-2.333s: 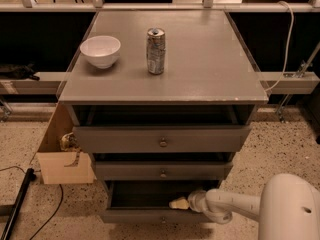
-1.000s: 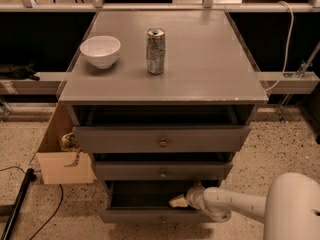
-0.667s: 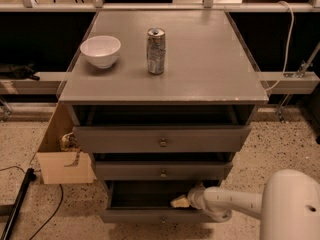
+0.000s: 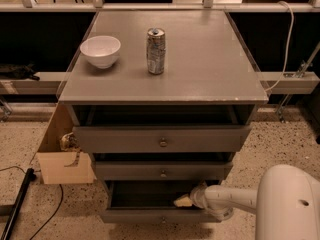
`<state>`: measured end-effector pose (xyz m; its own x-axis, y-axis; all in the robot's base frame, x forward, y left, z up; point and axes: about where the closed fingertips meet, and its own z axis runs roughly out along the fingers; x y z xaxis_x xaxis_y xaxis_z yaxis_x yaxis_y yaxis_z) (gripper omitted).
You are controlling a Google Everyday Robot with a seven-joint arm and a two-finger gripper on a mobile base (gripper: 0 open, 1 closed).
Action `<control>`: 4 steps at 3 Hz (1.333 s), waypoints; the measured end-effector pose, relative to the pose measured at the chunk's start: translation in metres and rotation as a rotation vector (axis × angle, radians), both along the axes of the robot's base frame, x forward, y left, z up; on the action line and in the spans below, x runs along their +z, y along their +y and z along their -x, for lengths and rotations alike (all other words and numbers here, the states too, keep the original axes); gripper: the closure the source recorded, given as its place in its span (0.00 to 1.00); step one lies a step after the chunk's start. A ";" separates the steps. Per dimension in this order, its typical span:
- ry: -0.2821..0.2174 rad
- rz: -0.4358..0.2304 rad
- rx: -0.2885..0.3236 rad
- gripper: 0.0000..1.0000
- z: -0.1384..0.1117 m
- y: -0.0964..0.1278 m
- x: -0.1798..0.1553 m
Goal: Open bottom drawer
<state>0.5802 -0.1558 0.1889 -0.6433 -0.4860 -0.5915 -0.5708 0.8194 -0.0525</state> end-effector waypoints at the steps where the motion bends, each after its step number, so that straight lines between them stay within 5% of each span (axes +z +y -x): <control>1: 0.033 -0.027 -0.059 0.00 -0.008 0.005 -0.021; 4: -0.015 0.033 0.027 0.00 -0.005 0.003 -0.021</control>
Offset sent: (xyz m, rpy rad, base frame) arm 0.0195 0.0047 -0.0291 0.0466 0.0430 -0.1019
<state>0.5856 -0.1532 0.1679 -0.6208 -0.5230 -0.5841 -0.5918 0.8012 -0.0883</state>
